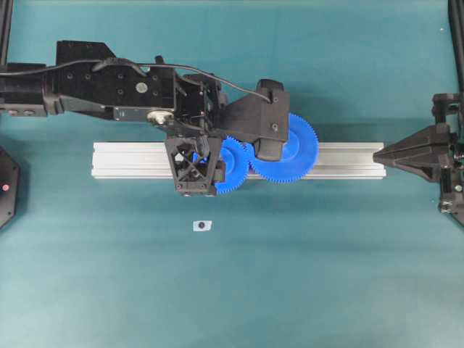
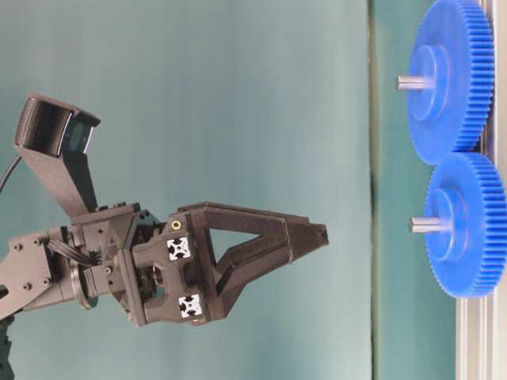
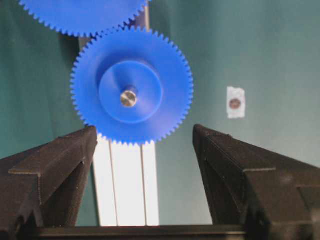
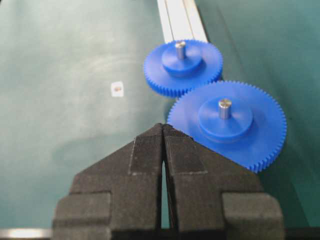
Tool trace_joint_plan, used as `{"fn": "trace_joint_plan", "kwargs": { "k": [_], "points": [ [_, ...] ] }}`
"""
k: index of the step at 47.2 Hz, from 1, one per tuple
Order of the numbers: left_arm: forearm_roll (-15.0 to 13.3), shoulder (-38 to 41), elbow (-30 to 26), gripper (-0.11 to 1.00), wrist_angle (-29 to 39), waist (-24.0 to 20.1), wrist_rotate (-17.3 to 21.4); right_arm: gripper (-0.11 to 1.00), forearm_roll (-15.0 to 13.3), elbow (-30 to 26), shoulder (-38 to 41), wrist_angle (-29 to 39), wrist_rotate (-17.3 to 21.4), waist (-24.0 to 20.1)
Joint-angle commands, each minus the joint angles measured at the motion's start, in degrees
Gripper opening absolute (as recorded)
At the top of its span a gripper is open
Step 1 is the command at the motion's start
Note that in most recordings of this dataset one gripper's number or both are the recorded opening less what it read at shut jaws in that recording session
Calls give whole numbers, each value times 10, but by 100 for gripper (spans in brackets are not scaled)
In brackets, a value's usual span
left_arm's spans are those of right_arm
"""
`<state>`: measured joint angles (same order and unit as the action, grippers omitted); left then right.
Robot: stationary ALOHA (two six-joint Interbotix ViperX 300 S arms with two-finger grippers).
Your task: Find the location of the shaft and insert the small gear.
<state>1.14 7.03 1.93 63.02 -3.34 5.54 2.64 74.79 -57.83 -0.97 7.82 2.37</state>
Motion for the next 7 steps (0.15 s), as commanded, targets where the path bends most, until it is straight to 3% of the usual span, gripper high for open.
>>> {"fn": "trace_joint_plan", "kwargs": {
  "k": [1,7],
  "points": [
    [1,-20,-14,74,-2,3,-1,-2,0,-6,4,-3,5,1],
    [2,-19,-14,74,-2,3,-1,-2,0,-7,4,-3,5,2]
  ]
}}
